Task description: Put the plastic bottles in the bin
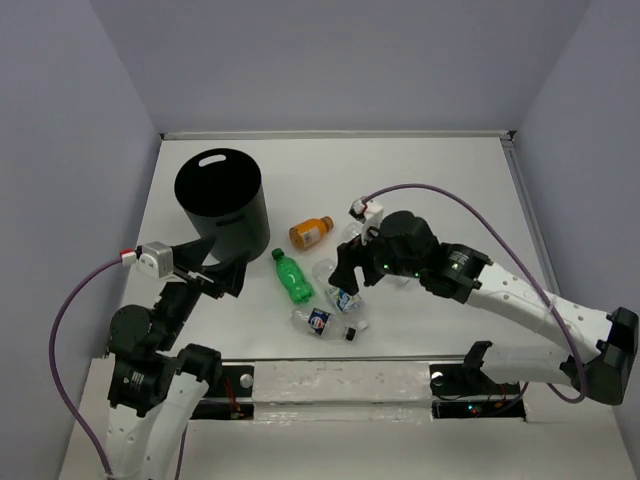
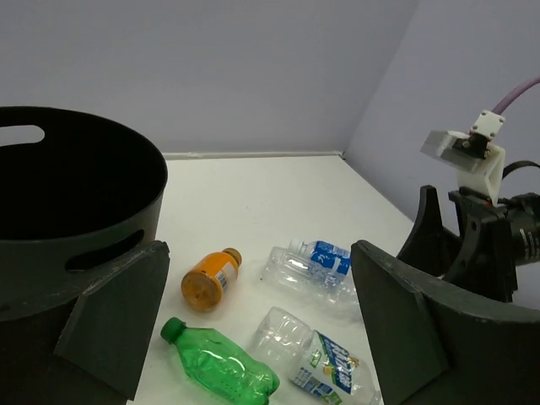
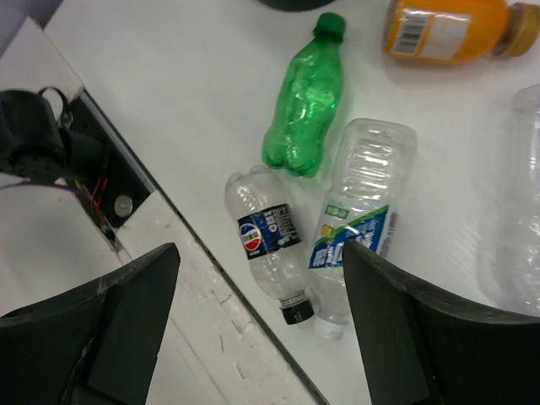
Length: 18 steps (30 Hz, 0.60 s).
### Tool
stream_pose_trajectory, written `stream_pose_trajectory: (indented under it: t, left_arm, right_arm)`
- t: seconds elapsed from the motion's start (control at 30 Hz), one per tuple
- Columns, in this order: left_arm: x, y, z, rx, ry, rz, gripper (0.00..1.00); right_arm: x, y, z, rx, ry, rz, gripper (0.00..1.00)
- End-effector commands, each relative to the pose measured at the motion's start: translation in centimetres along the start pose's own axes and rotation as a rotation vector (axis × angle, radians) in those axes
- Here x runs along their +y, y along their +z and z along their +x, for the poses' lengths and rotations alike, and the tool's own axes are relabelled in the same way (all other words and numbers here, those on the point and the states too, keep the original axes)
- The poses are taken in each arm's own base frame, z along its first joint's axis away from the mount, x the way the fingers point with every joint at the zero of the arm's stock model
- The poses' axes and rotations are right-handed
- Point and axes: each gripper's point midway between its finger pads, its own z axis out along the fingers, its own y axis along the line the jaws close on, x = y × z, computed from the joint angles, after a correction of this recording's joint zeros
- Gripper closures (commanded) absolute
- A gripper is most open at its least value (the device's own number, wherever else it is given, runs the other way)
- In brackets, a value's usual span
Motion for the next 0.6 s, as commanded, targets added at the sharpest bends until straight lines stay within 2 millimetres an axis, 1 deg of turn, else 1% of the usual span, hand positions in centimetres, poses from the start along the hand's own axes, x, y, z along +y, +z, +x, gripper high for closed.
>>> stream_pose_trajectory:
  t: [0.0, 0.03, 0.07, 0.17, 0.2, 0.27, 0.3, 0.33, 0.4, 0.43, 0.47, 0.53, 0.57]
  left_arm:
    - [-0.2, 0.2, -1.4, -0.038, 0.039, 0.009, 0.01]
    - [-0.1, 0.2, -1.5, -0.044, 0.04, 0.003, 0.01]
    - [0.0, 0.1, -1.5, -0.045, 0.042, -0.005, 0.01]
    - [0.2, 0.1, -1.6, -0.046, 0.041, -0.016, 0.01]
    - [0.2, 0.0, -1.7, -0.051, 0.044, -0.017, 0.01]
    - [0.2, -0.2, -2.0, -0.057, 0.044, -0.025, 0.01]
    - [0.3, -0.4, -2.2, -0.064, 0.045, -0.034, 0.01]
    - [0.5, -0.6, -2.7, -0.082, 0.046, -0.056, 0.01]
    - [1.0, -1.0, -3.3, -0.105, 0.041, -0.093, 0.01]
    - [1.5, -1.2, -3.7, -0.12, 0.037, -0.127, 0.01]
    - [1.6, -1.3, -3.5, -0.113, 0.033, -0.13, 0.01]
    - [2.4, -1.6, -4.0, -0.137, 0.026, -0.186, 0.01]
    - [2.7, -1.7, -4.0, -0.137, 0.018, -0.205, 0.01]
  right_arm:
    - [3.3, 1.3, -1.2, -0.046, -0.154, 0.015, 0.16]
    - [3.7, 1.9, -0.7, -0.032, -0.171, 0.017, 0.16]
    - [4.5, 2.8, 0.7, 0.004, -0.2, 0.018, 0.16]
    - [6.1, 4.1, 1.7, 0.03, -0.241, 0.002, 0.18]
    - [7.0, 4.9, 2.9, 0.06, -0.266, -0.008, 0.18]
    - [7.7, 5.6, 3.6, 0.083, -0.296, -0.01, 0.19]
    - [8.3, 5.9, 3.8, 0.085, -0.31, -0.014, 0.19]
    - [8.1, 6.8, 4.3, 0.104, -0.318, 0.001, 0.19]
    - [8.9, 7.3, 4.8, 0.12, -0.334, -0.009, 0.19]
    - [8.9, 8.0, 5.3, 0.137, -0.336, -0.003, 0.19]
    - [8.7, 8.4, 5.7, 0.15, -0.339, 0.002, 0.19]
    - [8.7, 9.0, 6.0, 0.165, -0.342, 0.007, 0.19]
    - [9.0, 9.5, 6.9, 0.192, -0.349, -0.002, 0.19]
